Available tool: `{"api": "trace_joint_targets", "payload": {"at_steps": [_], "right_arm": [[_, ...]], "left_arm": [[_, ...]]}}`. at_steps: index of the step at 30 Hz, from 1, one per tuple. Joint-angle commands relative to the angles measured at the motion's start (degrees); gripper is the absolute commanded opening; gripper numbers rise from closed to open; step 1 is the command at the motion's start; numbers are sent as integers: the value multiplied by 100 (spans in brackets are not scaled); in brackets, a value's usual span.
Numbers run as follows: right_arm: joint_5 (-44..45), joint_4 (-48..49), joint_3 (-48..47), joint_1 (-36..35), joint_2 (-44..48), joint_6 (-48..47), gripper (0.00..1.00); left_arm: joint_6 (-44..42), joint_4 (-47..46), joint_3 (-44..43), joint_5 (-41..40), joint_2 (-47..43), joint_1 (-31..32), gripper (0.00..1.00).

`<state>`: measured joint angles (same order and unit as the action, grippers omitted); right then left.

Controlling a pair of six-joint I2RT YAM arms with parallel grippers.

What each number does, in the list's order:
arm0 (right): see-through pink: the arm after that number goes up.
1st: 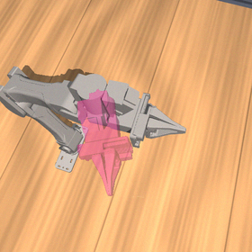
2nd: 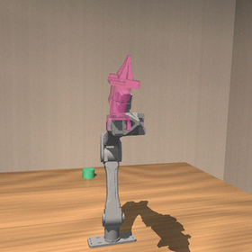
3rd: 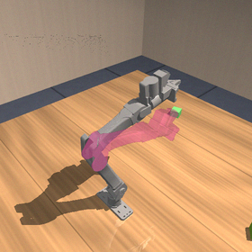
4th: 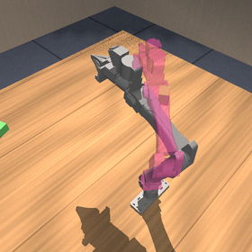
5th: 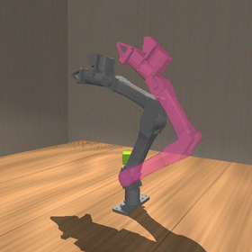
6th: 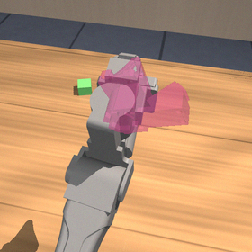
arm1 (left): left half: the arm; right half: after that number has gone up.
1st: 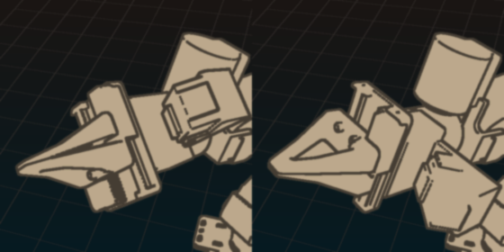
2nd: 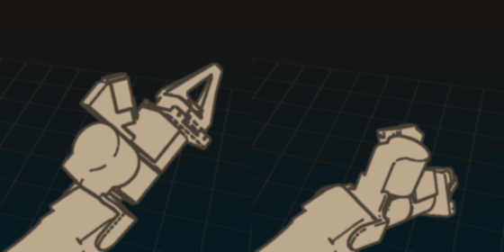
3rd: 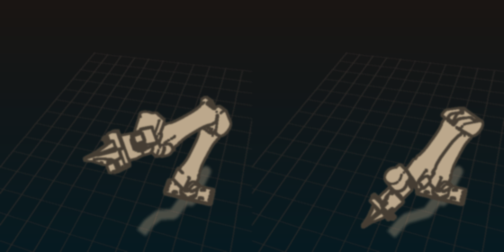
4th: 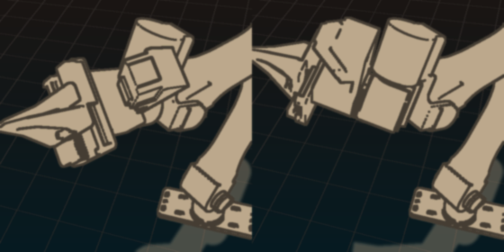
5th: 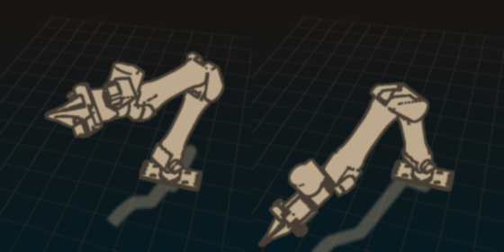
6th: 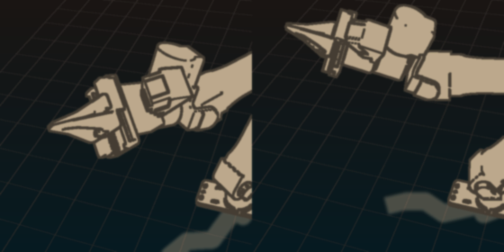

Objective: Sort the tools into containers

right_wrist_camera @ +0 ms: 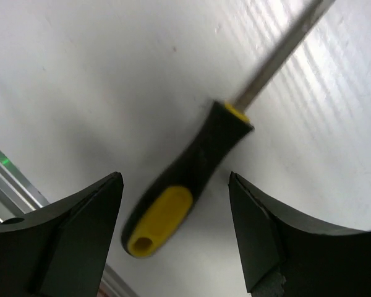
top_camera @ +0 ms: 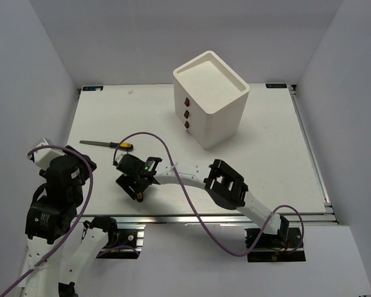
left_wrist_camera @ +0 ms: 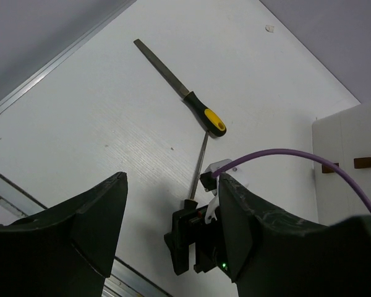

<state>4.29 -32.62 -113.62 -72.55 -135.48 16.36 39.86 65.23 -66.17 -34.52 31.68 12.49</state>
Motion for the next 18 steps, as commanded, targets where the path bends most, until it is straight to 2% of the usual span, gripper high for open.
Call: {"api": "trace_joint_targets", "payload": {"at_steps": [1,8,11,14,15,16,18], "right_arm": [[510,247,-273,-48,-215,78,75],[766,555,-503,-48,-418,-89,70],[845,538,-5,-22,-208,-133,66],[889,608,759,31,125,-159,58],[906,643,954,57,223,-168,49],[976,704,1139,101,311,-186,37],[1038,757,1631,162,566,-238,20]], "left_arm": [[-57,148,-159,42,-30,-19,70],[-145,95,-177,130,13,-27,70],[-189,34,-124,130,-13,-19,70],[-198,-106,7,139,-74,-19,70],[-198,-151,51,139,-83,-27,70],[-206,-256,87,148,-101,-27,70],[-215,-362,218,174,-101,-19,71]]}}
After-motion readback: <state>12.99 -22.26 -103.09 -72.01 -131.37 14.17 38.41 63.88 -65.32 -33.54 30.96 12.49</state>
